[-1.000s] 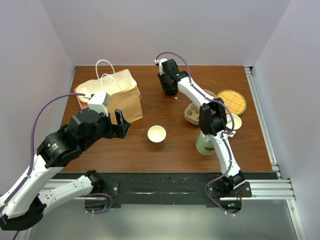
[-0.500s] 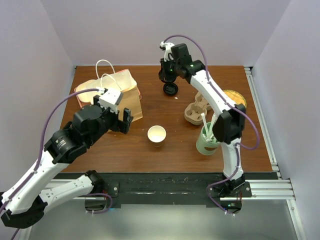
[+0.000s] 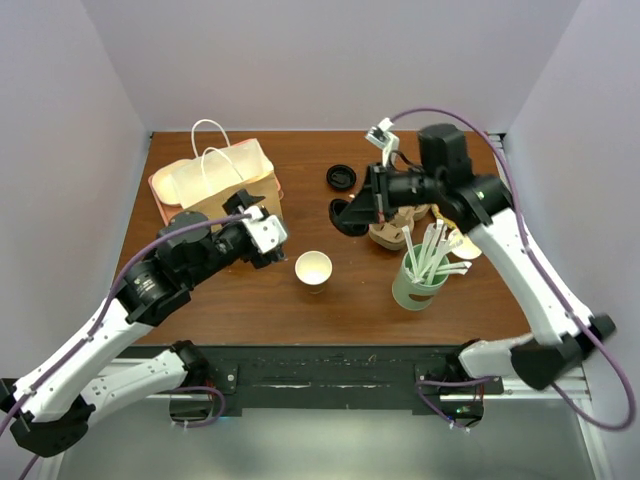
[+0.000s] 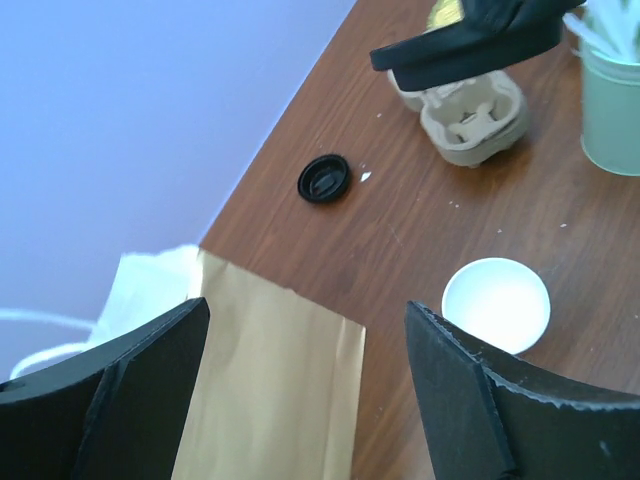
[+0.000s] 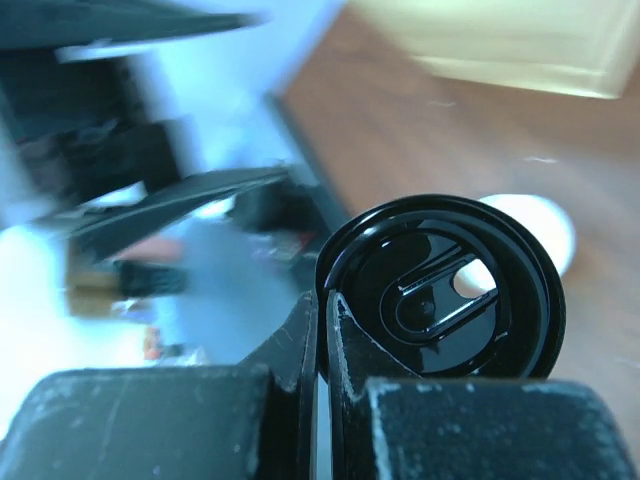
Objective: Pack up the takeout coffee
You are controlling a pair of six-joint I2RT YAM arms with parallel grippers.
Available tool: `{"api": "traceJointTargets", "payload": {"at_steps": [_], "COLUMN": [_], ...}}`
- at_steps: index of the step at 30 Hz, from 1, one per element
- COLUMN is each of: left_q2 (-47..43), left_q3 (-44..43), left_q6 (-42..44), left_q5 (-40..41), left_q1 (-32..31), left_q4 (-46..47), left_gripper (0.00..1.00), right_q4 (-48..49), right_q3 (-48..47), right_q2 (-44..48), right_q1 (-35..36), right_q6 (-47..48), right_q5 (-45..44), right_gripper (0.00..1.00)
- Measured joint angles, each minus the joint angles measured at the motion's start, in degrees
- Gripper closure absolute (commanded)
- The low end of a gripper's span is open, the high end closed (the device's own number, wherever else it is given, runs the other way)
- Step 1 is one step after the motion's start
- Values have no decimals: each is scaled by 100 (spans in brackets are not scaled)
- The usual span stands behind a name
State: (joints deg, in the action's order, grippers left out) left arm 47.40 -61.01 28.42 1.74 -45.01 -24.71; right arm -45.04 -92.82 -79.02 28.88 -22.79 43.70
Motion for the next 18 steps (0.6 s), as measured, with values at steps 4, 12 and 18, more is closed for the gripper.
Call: {"api": "traceJointTargets", "payload": {"at_steps": [4,12,18], "left_q2": [-146,-291,179], "left_q3": [4,179,219], "left_q6": [431,570,413], "left_q5": [-793,-2490,-3403], "left_q1": [0,0,0], "left_q4": [70,483,1021], "left_gripper": [16,17,19], "right_q4": [997,2107,2365], "right_q3": [1012,1646,1646], "right_q2": [953,1001,807], "right_q1": [11,42,52], "right_q6": [-1139,-2457,-2756], "right_q5": [807,1543,1912], "right_gripper": [100,100,100]}}
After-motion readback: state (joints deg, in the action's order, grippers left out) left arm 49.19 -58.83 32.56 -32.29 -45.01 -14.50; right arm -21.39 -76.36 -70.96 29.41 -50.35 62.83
